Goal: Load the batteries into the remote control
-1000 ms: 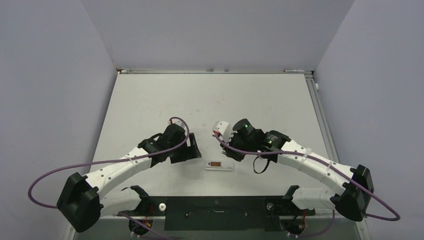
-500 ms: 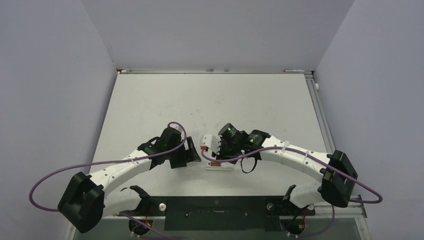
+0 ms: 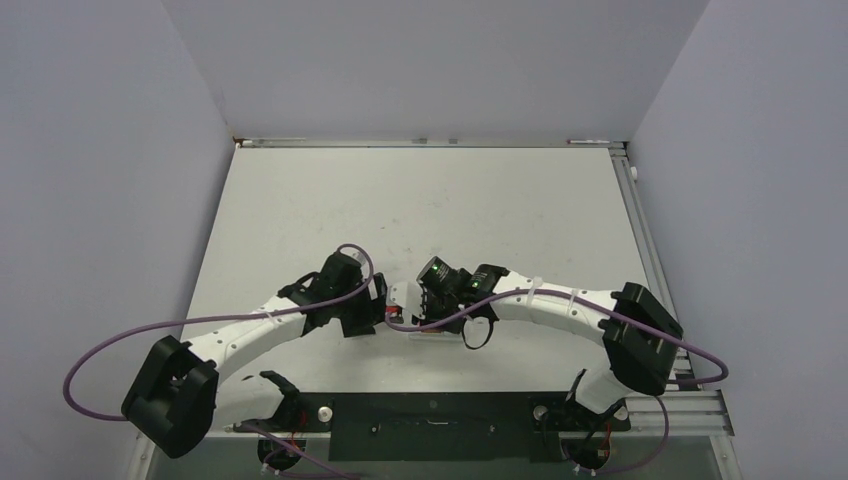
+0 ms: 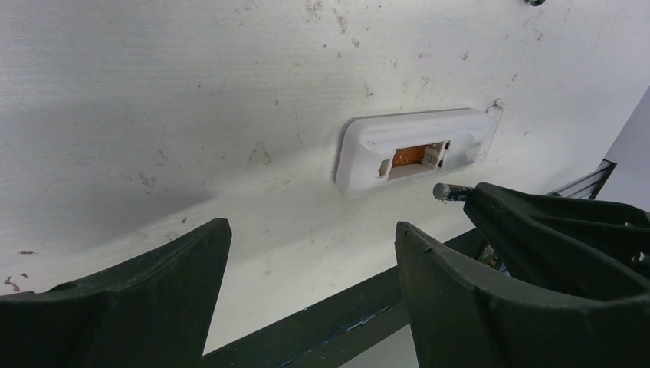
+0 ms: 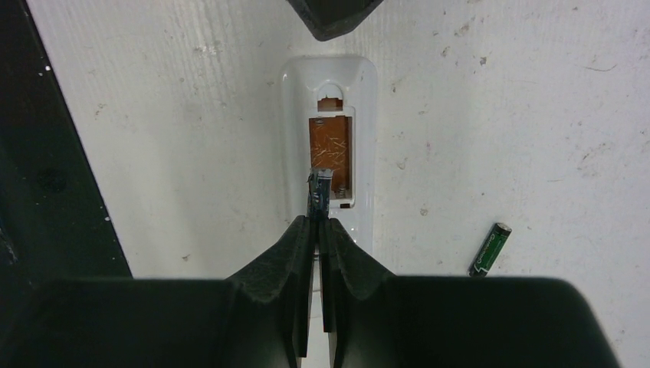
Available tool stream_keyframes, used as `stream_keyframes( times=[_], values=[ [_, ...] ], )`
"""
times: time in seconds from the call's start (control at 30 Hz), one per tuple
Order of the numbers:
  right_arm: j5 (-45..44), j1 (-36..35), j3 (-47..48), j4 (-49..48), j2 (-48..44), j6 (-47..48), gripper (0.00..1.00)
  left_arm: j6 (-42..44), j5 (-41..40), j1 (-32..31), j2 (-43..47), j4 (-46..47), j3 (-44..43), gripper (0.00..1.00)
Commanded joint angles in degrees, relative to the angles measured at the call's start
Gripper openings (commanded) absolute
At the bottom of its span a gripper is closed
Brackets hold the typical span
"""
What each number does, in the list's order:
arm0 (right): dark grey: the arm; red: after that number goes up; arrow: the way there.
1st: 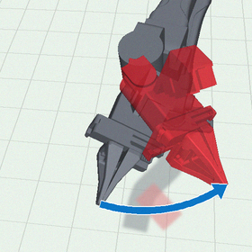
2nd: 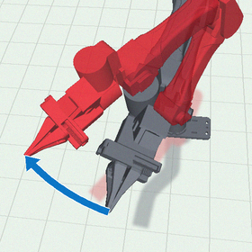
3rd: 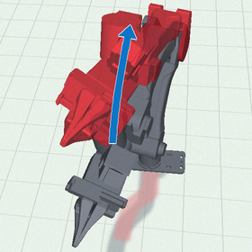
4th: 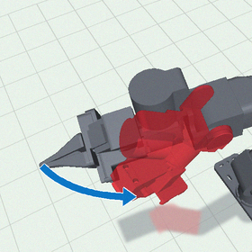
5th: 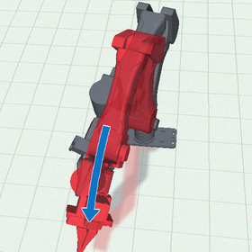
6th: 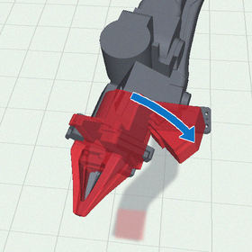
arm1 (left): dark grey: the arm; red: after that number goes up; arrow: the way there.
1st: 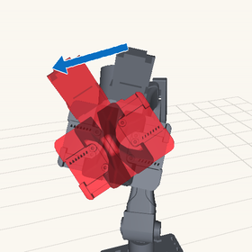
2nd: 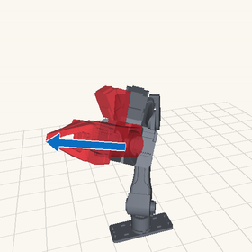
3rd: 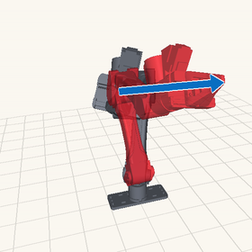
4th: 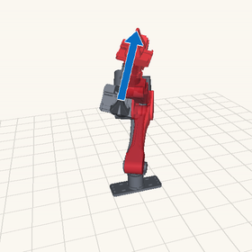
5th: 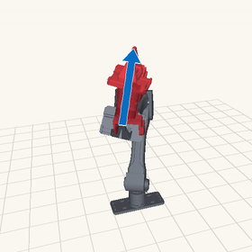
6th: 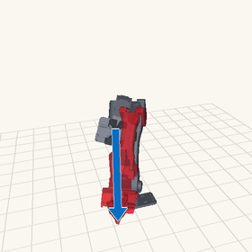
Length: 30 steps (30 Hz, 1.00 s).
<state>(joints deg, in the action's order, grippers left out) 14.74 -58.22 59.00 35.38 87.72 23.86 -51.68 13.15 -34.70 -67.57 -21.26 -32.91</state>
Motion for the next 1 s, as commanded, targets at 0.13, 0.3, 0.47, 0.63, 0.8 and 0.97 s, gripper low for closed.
stream_keyframes(
  times=[0.13, 0.3, 0.47, 0.63, 0.8, 0.97],
  values=[
    [-1.73, -0.39, 3.58, -2.69, 3.05, 1.96, 0.08, 1.09, 3.89, 0.59, -2.48, 4.9, 0.56, 0.76],
    [-1.79, -0.45, 4.4, -2.6, 5.05, 2.96, 0.08, 1.42, 4.41, 0.68, -2.92, 5.41, 0.74, 0.76],
    [-1.47, -0.48, 5.0, -1.94, 6.52, 3.85, 0.08, 1.58, 5.2, 0.77, -3.76, 6.18, 0.83, 0.76],
    [-0.46, -0.49, 4.91, -1.39, 7.32, 4.77, 0.08, 2.06, 5.48, 1.0, -4.24, 6.23, 0.65, 0.76],
    [-0.32, -0.58, 5.02, -1.02, 8.38, 5.32, 0.09, 2.11, 5.89, 1.21, -4.77, 6.6, 0.73, 0.76],
    [0.38, -0.8, 5.25, -0.6, 9.01, 6.13, 0.09, 2.07, 6.12, 1.21, -5.3, 7.0, 0.74, 0.76]
  ],
)
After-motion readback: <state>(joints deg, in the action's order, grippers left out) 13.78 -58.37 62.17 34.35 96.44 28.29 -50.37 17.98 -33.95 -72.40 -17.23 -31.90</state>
